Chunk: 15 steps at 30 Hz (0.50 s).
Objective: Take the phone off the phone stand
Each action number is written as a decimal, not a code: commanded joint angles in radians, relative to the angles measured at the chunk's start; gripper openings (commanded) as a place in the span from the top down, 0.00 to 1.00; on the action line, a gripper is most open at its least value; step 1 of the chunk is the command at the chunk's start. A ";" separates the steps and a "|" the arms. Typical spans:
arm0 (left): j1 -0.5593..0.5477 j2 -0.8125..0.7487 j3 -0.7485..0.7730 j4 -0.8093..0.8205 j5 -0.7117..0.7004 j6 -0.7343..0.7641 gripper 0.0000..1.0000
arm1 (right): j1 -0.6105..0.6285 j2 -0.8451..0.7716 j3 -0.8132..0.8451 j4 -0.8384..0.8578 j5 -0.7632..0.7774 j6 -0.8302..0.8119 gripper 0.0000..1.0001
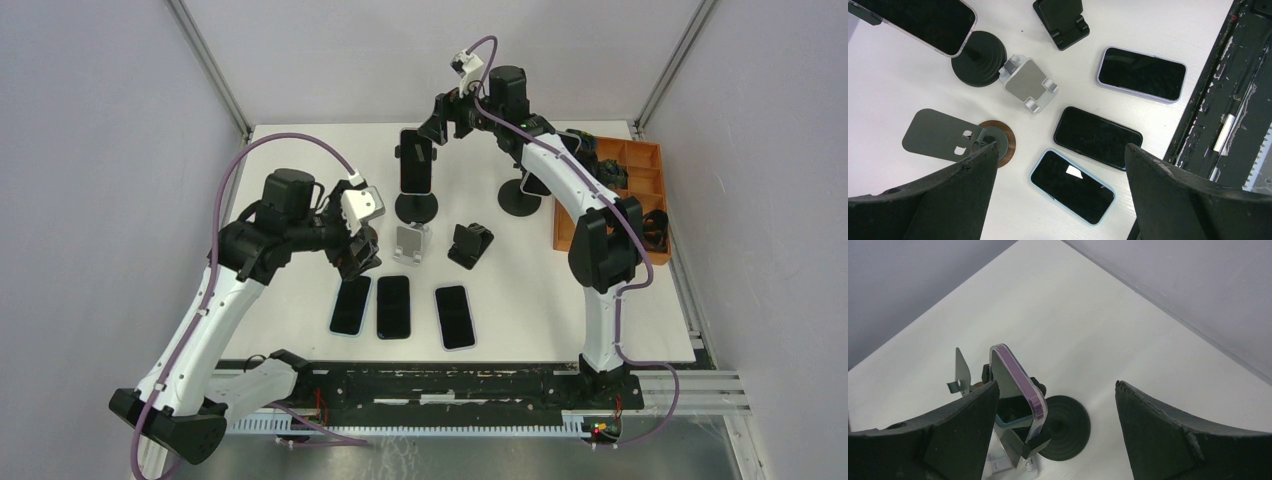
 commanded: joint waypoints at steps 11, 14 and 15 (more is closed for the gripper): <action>0.003 -0.002 0.037 0.027 0.023 -0.030 0.00 | 0.021 0.025 -0.116 0.251 -0.257 0.159 0.67; 0.002 -0.003 0.036 0.030 0.020 -0.028 0.00 | 0.021 0.021 -0.117 0.290 -0.256 0.195 0.88; 0.003 -0.003 0.034 0.031 0.020 -0.027 0.00 | 0.020 0.017 -0.116 0.305 -0.259 0.209 0.95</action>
